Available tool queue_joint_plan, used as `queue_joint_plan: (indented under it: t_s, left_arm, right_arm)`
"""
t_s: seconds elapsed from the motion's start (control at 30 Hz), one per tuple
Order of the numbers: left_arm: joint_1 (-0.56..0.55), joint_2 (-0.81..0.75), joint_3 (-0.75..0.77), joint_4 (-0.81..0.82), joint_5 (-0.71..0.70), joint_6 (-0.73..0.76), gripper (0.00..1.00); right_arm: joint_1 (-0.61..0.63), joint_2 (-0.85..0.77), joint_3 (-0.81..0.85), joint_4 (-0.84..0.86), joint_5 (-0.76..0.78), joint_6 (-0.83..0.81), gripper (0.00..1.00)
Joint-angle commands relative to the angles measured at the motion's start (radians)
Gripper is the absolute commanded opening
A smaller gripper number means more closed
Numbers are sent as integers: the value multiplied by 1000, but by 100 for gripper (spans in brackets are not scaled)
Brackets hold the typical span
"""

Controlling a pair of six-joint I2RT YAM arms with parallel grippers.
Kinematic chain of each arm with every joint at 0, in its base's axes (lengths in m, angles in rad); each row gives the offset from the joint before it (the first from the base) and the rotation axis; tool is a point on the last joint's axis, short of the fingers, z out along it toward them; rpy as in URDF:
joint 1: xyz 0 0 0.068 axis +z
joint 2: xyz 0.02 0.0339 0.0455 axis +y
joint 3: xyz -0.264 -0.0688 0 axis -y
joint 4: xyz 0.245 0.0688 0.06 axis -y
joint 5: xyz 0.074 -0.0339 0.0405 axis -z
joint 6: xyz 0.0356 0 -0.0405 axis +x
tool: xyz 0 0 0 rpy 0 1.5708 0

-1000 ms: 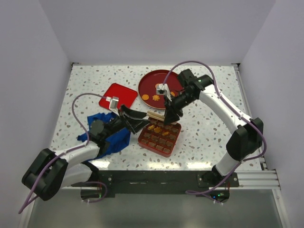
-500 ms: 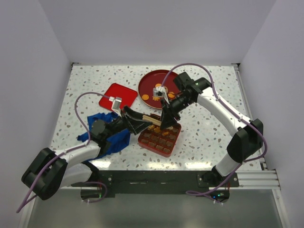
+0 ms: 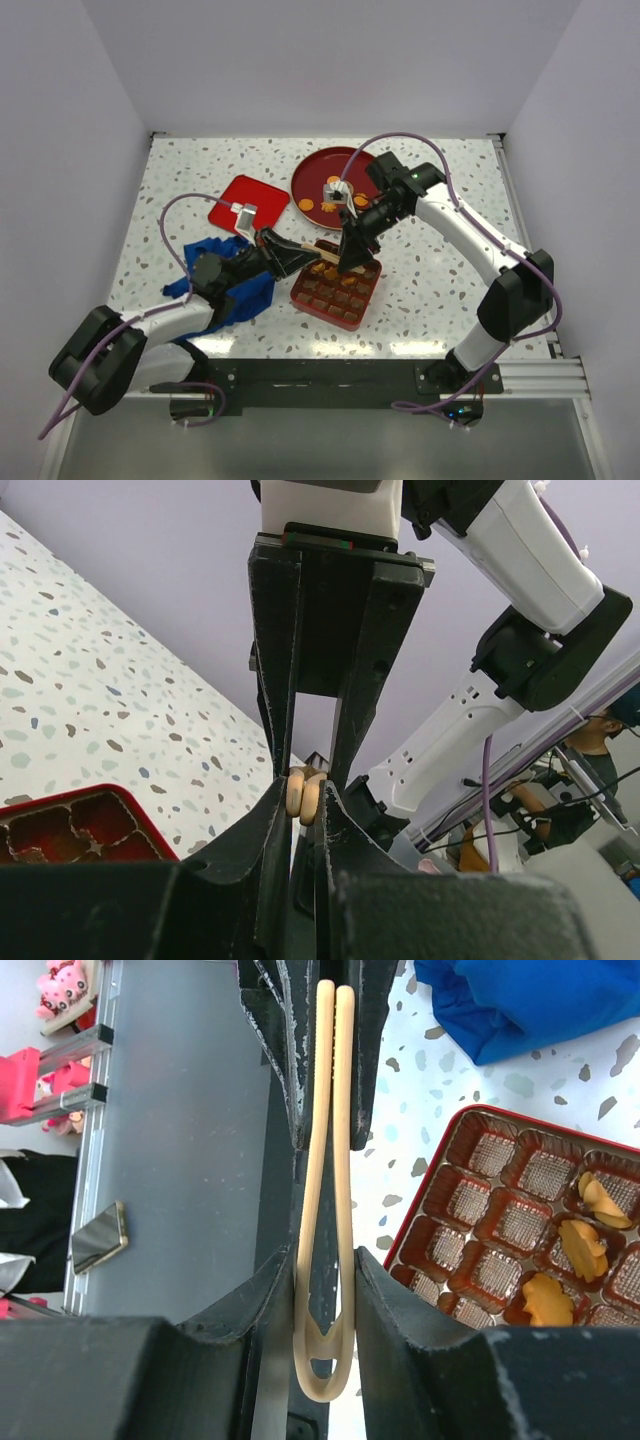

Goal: Pack the cookies
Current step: Pass from the right arm to the left, then pass from the left arm to the right

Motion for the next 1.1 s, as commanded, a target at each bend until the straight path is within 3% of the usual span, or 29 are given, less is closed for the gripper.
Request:
queue_joint_plan:
  t_s: [0.0,0.17,0.23,0.43,0.77,1.07]
  left_arm:
    - [-1,21,-12,146,-24,-37,5]
    - [-1,41,-27,205,-45,-69,4]
    - [-1,42,-30,209,-59,-72,3]
    - [-1,41,-45,214,-111,-86,2]
    - [-1,47,-108,252,-249,-139,0]
    - [-2,77,-130,343,-289,-185,0]
  right_arm:
    - [5,20,23,11,-37,50,25]
    - [5,60,47,42,-58,118,38]
    - [5,69,58,57,-63,159,48]
    - [6,88,69,129,-75,271,51]
    - [5,76,-10,413,-68,587,54]
    - [21,114,-13,444,-54,614,56]
